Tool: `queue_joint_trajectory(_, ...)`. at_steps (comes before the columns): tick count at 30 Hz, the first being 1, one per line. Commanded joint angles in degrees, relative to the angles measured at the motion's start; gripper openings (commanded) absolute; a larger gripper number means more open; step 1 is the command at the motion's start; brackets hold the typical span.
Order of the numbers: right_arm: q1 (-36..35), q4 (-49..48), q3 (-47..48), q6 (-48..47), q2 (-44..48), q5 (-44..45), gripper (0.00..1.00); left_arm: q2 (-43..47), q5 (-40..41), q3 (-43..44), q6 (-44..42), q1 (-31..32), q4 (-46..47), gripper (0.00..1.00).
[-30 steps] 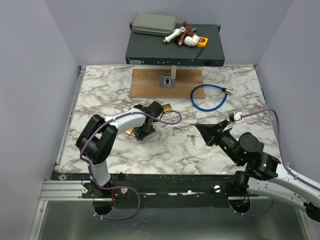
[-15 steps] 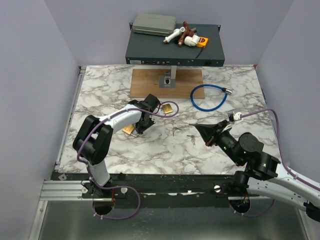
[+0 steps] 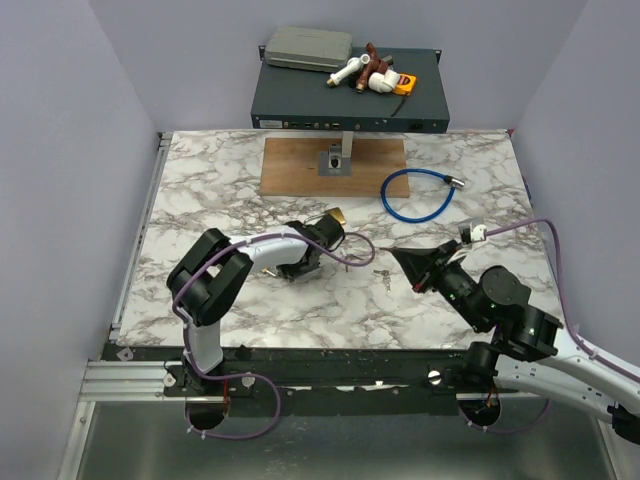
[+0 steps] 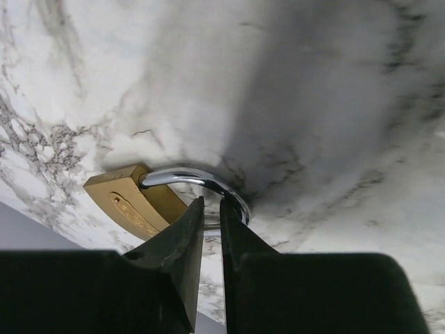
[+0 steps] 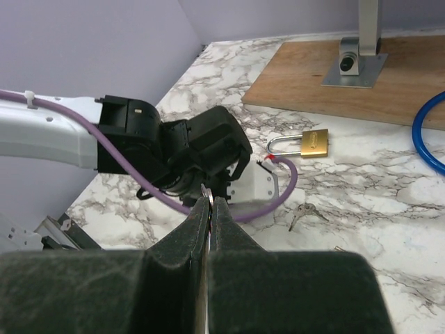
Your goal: Unlock with the key
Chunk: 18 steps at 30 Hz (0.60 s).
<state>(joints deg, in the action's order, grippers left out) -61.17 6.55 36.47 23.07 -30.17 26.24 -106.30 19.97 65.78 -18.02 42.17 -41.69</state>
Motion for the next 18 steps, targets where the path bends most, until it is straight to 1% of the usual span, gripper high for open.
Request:
queue_joint_trajectory(1, -0.08, 1.01, 0.69, 0.22, 1.23, 0.45, 0.01, 0.23, -6.15, -2.72, 1.32, 4.64, -0.73, 0.15)
queue_joint_trajectory(6, -0.05, 2.36, 1.3, 0.2, 1.99, 0.81, 0.01, 0.84, -16.02, -4.92, 1.43, 8.38, -1.19, 0.15)
queue_joint_trajectory(8, -0.07, 2.97, 1.61, 0.03, 2.29, 1.15, 0.01, 0.67, -19.47, -4.38, 1.41, 9.9, -1.93, 0.15)
queue_joint_trajectory(12, -0.09, 4.22, 1.99, -0.2, 3.21, 2.21, 0.01, 0.72, -28.89, -2.26, 1.51, 13.14, -4.41, 0.15)
queue_joint_trajectory(15, -0.03, 5.18, 2.07, -0.21, 4.05, 2.96, 0.01, 1.56, -31.9, -1.71, 1.59, 15.0, -6.04, 0.15)
queue_joint_trajectory(18, -0.07, 5.41, 1.86, -0.07, 4.42, 3.37, 0.01, 4.4, -31.54, -3.04, 1.61, 15.13, -6.9, 0.15)
